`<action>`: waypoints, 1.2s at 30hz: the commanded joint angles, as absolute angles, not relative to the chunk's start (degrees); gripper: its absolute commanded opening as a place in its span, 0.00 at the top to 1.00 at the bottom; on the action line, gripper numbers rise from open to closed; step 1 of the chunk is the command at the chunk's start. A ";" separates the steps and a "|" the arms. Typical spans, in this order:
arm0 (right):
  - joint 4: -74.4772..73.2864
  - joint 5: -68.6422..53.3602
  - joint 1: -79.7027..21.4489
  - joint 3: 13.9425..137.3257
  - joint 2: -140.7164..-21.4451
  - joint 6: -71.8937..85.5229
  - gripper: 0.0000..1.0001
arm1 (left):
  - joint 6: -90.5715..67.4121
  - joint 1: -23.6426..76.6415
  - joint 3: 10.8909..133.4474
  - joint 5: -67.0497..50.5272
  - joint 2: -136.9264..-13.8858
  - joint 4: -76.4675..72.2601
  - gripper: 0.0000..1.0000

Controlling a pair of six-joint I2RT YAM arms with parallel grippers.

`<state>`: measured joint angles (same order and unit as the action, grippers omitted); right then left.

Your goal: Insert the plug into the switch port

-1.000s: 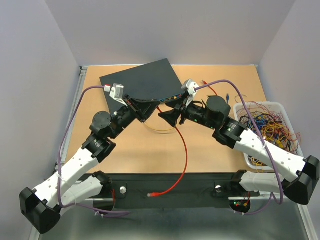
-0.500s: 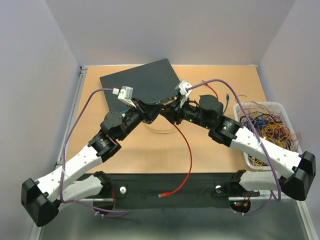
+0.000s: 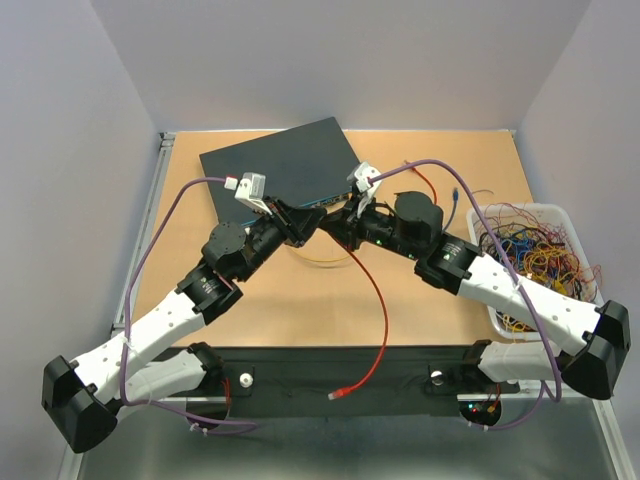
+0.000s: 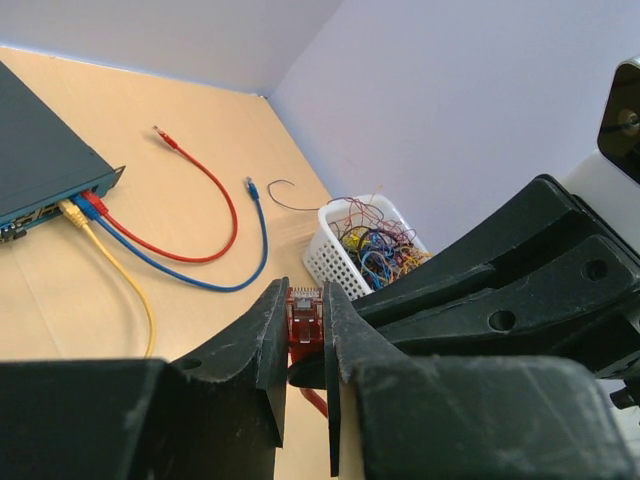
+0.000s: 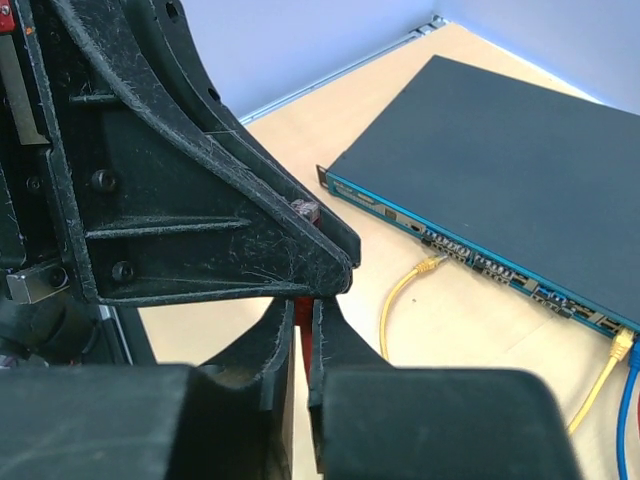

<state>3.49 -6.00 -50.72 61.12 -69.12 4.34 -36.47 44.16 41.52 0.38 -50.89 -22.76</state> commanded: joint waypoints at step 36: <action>39.28 -55.10 -37.88 46.76 -65.74 39.98 0.99 | -24.43 45.26 34.81 -9.85 -38.50 -34.36 0.36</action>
